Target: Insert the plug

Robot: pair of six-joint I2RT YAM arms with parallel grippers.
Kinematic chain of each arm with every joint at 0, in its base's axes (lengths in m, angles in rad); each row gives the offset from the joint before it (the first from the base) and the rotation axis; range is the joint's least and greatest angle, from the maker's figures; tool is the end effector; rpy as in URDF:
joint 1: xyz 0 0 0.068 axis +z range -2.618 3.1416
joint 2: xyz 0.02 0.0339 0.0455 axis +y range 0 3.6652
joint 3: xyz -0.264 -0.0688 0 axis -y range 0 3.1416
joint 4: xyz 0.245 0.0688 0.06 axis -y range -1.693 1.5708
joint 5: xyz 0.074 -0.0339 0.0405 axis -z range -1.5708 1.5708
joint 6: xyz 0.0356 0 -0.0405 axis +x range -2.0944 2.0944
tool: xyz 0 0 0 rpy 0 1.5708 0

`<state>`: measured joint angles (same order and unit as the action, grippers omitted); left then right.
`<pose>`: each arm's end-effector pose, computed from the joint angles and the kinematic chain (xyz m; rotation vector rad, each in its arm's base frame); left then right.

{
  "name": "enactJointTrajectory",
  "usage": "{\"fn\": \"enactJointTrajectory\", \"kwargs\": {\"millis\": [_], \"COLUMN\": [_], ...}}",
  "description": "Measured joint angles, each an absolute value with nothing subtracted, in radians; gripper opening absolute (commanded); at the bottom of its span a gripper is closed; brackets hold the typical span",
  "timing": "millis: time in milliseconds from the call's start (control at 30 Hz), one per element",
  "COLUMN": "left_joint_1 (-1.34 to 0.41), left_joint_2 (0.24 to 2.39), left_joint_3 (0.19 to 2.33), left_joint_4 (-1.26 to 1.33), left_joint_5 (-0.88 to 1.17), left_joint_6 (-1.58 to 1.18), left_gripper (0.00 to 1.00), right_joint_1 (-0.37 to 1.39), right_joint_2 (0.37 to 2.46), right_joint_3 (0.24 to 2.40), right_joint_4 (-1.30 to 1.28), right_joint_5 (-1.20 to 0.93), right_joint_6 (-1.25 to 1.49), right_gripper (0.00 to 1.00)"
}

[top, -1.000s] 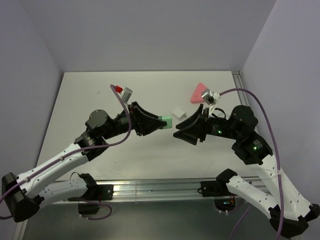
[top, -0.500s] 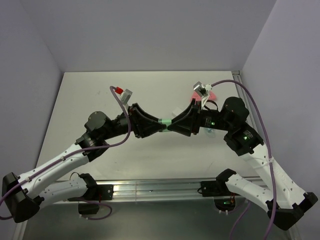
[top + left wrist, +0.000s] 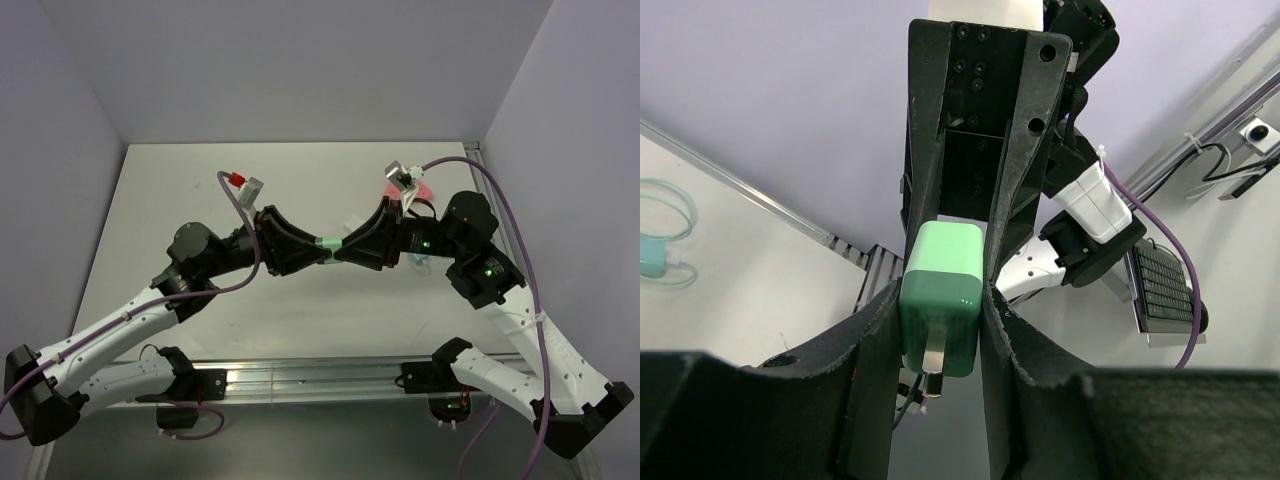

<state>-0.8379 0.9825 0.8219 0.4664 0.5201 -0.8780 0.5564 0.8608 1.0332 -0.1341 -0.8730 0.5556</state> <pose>0.1374 -0.1790 0.3847 0.4968 1.4590 -1.7474 0.1349 0.1160 0.4186 -0.7713 1.5895 1.5018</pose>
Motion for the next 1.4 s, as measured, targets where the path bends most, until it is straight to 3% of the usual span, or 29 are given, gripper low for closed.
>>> {"fn": "enactJointTrajectory", "kwargs": {"millis": [100,233,400,500,533,600,700,767,800,1400], "left_joint_1": [-0.836,-0.835,-0.835,-0.835,-0.835,-0.835,-0.834,-0.830,-0.826,-0.822], "left_joint_2": [0.984,0.983,0.976,0.972,0.972,0.973,0.973,0.973,0.974,0.968], "left_joint_3": [0.822,0.823,0.823,0.823,0.823,0.825,0.825,0.825,0.825,0.825], "left_joint_4": [0.466,0.454,0.430,0.425,0.424,0.422,0.426,0.429,0.432,0.453], "left_joint_5": [0.525,0.522,0.511,0.508,0.508,0.510,0.522,0.531,0.534,0.533], "left_joint_6": [-0.877,-0.864,-0.850,-0.846,-0.846,-0.844,-0.844,-0.851,-0.852,-0.857], "left_gripper": [0.00,0.24,0.37,0.14,0.00,0.00,0.00,0.00,0.00,0.00], "right_joint_1": [0.555,0.554,0.554,0.554,0.554,0.554,0.552,0.550,0.549,0.543], "right_joint_2": [0.863,0.864,0.866,0.866,0.866,0.867,0.876,0.884,0.889,0.902], "right_joint_3": [1.033,1.033,1.033,1.033,1.033,1.032,1.032,1.032,1.032,1.027], "right_joint_4": [-0.134,-0.143,-0.153,-0.150,-0.150,-0.148,-0.138,-0.125,-0.116,-0.045], "right_joint_5": [-0.878,-0.876,-0.873,-0.874,-0.874,-0.882,-0.905,-0.919,-0.925,-0.955], "right_joint_6": [0.557,0.554,0.553,0.554,0.554,0.555,0.558,0.567,0.572,0.643], "right_gripper": [0.00,0.00,0.00,0.00,0.00,0.04,0.22,0.23,0.28,0.40]}}
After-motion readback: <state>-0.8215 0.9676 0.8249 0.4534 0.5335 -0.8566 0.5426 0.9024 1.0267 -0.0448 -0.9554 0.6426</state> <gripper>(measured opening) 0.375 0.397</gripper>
